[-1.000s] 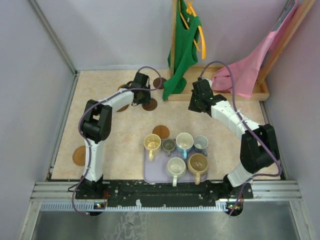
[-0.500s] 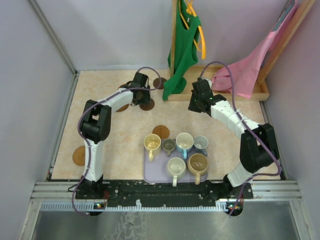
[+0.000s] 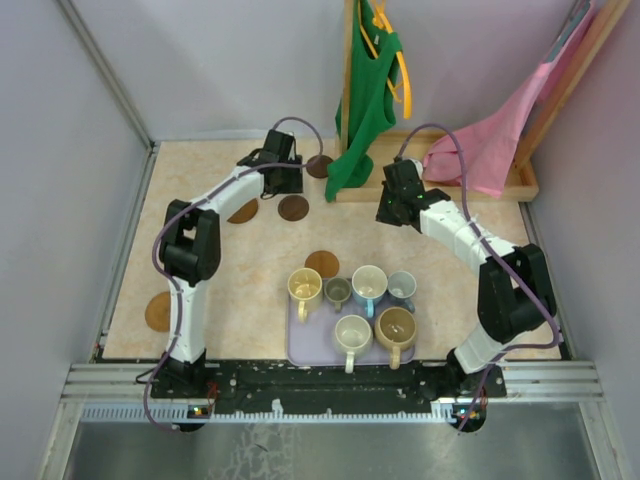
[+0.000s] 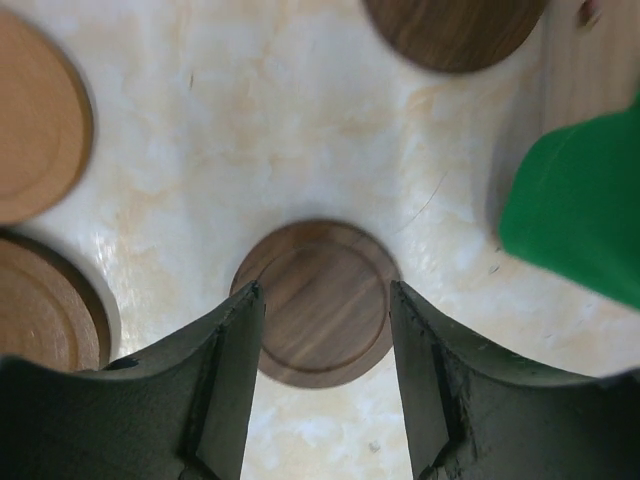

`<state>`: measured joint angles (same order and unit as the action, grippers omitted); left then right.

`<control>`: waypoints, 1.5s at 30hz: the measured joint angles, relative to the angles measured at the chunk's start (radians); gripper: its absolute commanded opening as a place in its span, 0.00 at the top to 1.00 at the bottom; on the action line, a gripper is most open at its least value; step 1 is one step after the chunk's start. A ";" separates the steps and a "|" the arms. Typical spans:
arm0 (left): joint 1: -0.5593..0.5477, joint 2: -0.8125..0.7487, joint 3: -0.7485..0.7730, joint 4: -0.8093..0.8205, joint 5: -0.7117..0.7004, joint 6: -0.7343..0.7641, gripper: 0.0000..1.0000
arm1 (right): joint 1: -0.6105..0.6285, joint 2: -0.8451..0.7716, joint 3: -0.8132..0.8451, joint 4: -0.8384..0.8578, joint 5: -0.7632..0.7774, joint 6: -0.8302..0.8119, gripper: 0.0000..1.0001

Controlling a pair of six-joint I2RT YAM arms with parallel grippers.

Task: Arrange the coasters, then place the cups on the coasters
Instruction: Move the coaster to the center of the board, then move the coaster to the corner of the board.

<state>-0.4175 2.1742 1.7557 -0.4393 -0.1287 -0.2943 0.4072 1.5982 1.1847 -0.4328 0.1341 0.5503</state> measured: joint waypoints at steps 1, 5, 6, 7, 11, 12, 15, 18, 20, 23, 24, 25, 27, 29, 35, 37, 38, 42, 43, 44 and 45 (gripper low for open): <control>0.002 0.005 0.025 -0.004 0.000 0.004 0.41 | 0.000 0.000 0.000 0.001 0.000 0.000 0.82; 0.003 0.055 0.157 0.015 0.007 0.015 0.41 | -0.004 0.000 0.000 0.002 0.000 0.000 0.82; 0.005 0.064 0.172 0.026 0.012 0.017 0.41 | -0.005 0.000 0.000 0.002 0.000 0.000 0.82; 0.006 0.072 0.181 0.039 0.020 0.019 0.42 | -0.007 0.000 0.000 0.002 0.001 0.000 0.83; 0.010 0.110 0.192 0.082 0.067 0.023 0.43 | -0.010 0.000 0.000 0.000 0.003 -0.001 0.83; 0.010 0.127 0.202 0.092 0.080 0.023 0.44 | -0.011 0.000 0.000 -0.002 0.004 -0.001 0.83; 0.012 0.180 0.233 0.129 0.121 0.028 0.45 | -0.011 0.000 0.000 -0.003 0.005 -0.002 0.83; 0.014 0.206 0.235 0.161 0.153 0.030 0.45 | -0.011 0.000 0.000 -0.007 0.011 -0.009 0.83; 0.016 0.218 0.235 0.188 0.170 0.031 0.44 | -0.011 0.000 0.000 -0.014 0.018 -0.012 0.83; 0.016 0.225 0.235 0.226 0.191 0.031 0.44 | -0.011 0.000 0.001 -0.031 0.028 -0.019 0.83; 0.016 0.225 0.235 0.244 0.199 0.030 0.45 | -0.011 0.000 0.001 -0.035 0.030 -0.021 0.83; 0.016 0.226 0.235 0.262 0.206 0.030 0.45 | -0.011 0.000 0.001 -0.038 0.031 -0.024 0.83; 0.016 0.227 0.235 0.293 0.219 0.030 0.44 | -0.011 0.000 0.004 -0.049 0.031 -0.027 0.83; 0.016 0.233 0.237 0.327 0.232 0.030 0.44 | -0.011 0.000 0.011 -0.058 0.034 -0.030 0.83; 0.021 0.290 0.264 0.399 0.271 0.006 0.45 | -0.011 0.000 0.029 -0.084 0.042 -0.040 0.83; 0.021 0.313 0.269 0.413 0.280 -0.005 0.45 | -0.013 0.000 0.029 -0.093 0.045 -0.045 0.83; 0.021 0.321 0.270 0.417 0.283 -0.010 0.45 | -0.014 0.000 0.029 -0.096 0.048 -0.047 0.83; 0.021 0.349 0.273 0.444 0.293 -0.032 0.45 | -0.025 0.000 0.029 -0.110 0.051 -0.055 0.83; 0.021 0.352 0.274 0.454 0.295 -0.037 0.44 | -0.028 0.000 0.029 -0.111 0.052 -0.057 0.83; 0.021 0.353 0.274 0.459 0.295 -0.042 0.45 | -0.031 0.000 0.029 -0.111 0.053 -0.059 0.83; 0.021 0.354 0.274 0.466 0.295 -0.047 0.44 | -0.033 0.000 0.029 -0.113 0.054 -0.060 0.83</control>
<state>-0.3962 2.5286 2.0293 0.0265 0.1665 -0.3408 0.3740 1.5978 1.2137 -0.5453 0.1883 0.4900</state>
